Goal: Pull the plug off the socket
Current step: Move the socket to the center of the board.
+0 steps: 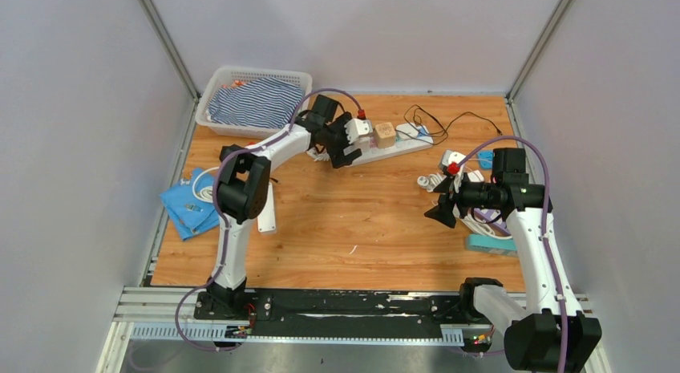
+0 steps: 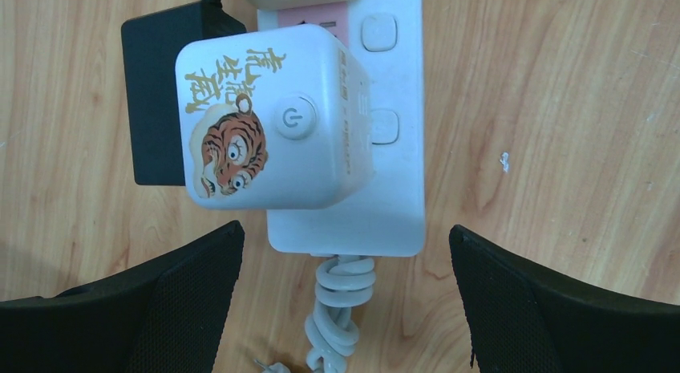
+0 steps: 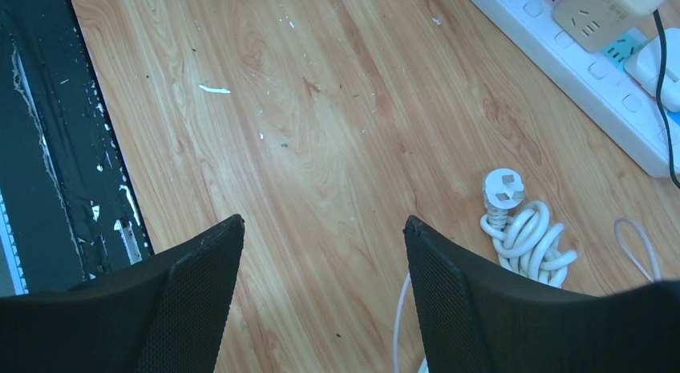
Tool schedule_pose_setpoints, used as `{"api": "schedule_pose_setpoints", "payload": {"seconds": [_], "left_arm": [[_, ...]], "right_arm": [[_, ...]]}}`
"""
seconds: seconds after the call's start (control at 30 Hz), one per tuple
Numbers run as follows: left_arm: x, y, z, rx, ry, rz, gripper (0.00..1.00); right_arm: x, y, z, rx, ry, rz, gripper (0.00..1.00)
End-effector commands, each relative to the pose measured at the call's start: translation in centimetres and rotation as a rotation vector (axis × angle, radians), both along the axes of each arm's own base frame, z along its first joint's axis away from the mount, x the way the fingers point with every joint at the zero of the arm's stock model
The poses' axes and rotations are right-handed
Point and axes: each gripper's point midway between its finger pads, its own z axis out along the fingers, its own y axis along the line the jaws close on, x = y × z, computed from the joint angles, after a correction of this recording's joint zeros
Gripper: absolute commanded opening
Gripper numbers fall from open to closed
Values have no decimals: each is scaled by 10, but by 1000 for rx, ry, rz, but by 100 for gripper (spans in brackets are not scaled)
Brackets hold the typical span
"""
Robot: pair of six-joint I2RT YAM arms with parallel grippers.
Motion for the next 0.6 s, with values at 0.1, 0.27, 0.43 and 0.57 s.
{"api": "schedule_pose_setpoints", "payload": {"seconds": [0.1, 0.27, 0.43, 0.57], "left_arm": [[-1, -7, -22, 95, 35, -9, 100], [5, -5, -30, 172, 16, 13, 100], [10, 0, -38, 229, -10, 20, 100], [9, -3, -39, 225, -11, 2, 97]], "right_arm": [[-2, -4, -6, -11, 17, -6, 76], [-3, -4, -6, -10, 16, -5, 76], [-3, -4, -6, -11, 13, -3, 76], [-3, -4, -6, -12, 13, -3, 76]]}}
